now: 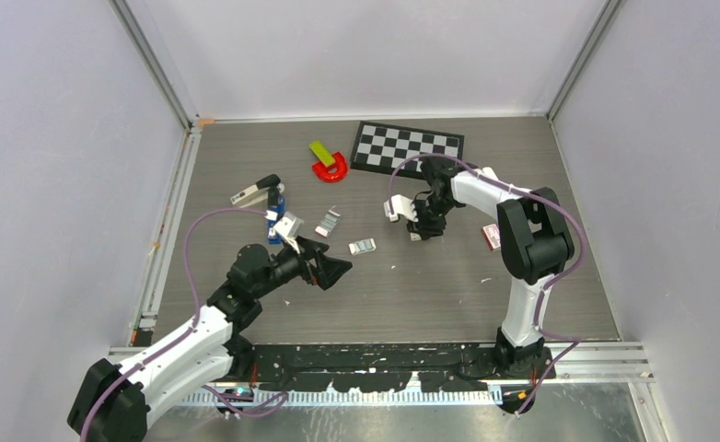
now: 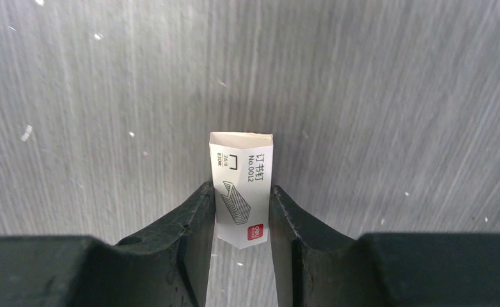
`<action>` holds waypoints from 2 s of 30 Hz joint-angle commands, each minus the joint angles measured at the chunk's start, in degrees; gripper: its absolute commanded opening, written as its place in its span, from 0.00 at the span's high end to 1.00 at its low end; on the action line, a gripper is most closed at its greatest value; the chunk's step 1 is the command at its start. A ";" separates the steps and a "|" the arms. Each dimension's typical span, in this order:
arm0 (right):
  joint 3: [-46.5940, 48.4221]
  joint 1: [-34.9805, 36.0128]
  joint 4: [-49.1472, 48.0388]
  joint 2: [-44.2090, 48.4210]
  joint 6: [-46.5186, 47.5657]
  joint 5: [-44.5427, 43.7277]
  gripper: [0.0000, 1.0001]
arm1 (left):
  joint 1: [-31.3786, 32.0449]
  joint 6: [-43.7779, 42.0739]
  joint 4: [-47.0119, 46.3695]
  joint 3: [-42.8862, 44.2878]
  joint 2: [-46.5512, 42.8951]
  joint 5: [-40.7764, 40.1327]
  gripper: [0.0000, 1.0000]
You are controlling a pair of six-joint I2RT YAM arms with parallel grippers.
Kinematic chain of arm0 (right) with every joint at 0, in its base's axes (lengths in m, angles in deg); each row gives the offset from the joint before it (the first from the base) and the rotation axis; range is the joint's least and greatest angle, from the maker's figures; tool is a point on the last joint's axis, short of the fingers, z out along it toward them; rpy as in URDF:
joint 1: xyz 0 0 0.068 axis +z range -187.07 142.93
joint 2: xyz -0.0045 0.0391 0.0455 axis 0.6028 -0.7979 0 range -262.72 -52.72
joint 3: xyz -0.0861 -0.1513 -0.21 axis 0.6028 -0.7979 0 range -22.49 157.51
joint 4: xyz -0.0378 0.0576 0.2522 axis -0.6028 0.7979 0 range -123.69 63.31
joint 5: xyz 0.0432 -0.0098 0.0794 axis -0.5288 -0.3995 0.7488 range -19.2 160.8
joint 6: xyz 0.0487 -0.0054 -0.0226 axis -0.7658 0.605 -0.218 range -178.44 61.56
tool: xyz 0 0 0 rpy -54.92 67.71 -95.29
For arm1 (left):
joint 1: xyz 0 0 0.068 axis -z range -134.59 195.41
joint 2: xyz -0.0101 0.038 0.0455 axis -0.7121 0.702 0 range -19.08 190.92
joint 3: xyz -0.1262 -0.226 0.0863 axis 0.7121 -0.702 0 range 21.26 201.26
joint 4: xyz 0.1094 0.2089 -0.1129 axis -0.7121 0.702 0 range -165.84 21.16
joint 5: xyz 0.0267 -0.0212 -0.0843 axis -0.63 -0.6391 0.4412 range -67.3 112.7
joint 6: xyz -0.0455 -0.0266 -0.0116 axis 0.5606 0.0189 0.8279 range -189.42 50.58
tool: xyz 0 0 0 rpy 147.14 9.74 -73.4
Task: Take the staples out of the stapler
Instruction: Adjust the staple box at the center of the board.
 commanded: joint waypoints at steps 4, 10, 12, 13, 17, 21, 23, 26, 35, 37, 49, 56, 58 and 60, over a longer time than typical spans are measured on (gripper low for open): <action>-3.11 4.37 -0.38 3.90 -4.41 -0.35 0.61 | -0.26 -0.48 -1.55 -1.25 0.66 -0.11 0.00; -3.52 4.91 -0.32 4.82 -6.93 0.86 0.58 | -0.30 -0.84 -2.29 -1.98 2.34 -0.74 0.00; -3.60 4.97 -0.72 5.08 -7.92 1.47 0.54 | -0.30 -1.43 -2.87 -2.16 3.45 -0.97 0.00; -3.73 4.93 -0.92 5.30 -8.31 1.73 0.51 | -0.24 -1.80 -3.31 -2.21 4.20 -1.05 0.00; -4.20 4.94 -3.44 6.78 -13.01 2.51 0.35 | -0.23 -3.20 -6.25 -2.17 8.02 -1.65 0.00; -4.16 4.53 -4.03 10.06 -16.68 4.33 0.25 | 0.59 -5.77 -8.61 -1.44 11.40 -3.62 0.00; -3.69 3.91 -3.03 12.00 -17.77 6.48 0.21 | 1.53 -7.73 -9.34 -0.82 12.62 -4.97 0.00; -1.87 3.06 0.13 14.41 -19.80 9.16 0.17 | 3.01 -11.30 -9.40 0.52 14.37 -7.01 0.00; 10.60 1.85 16.55 15.35 -28.02 15.95 0.17 | 3.33 -21.96 -8.76 3.66 19.60 -6.05 0.00; 11.54 1.88 16.50 16.21 -33.26 16.31 0.17 | 3.34 -23.65 -8.24 4.56 20.68 -5.30 0.00; 5.01 0.07 7.15 18.01 -49.48 19.52 0.26 | 1.77 -26.52 -21.01 1.88 28.77 -3.00 0.00; 3.70 -0.50 5.45 17.70 -51.32 20.82 0.29 | 1.02 -27.33 -23.14 1.62 31.57 -1.98 0.00; 3.80 -0.49 5.54 17.30 -51.51 20.87 0.29 | 0.59 -27.29 -23.34 1.81 32.39 -1.64 0.00; 3.70 -0.48 5.62 17.17 -51.47 20.99 0.29 | 0.13 -26.88 -23.55 1.95 33.02 -1.01 0.00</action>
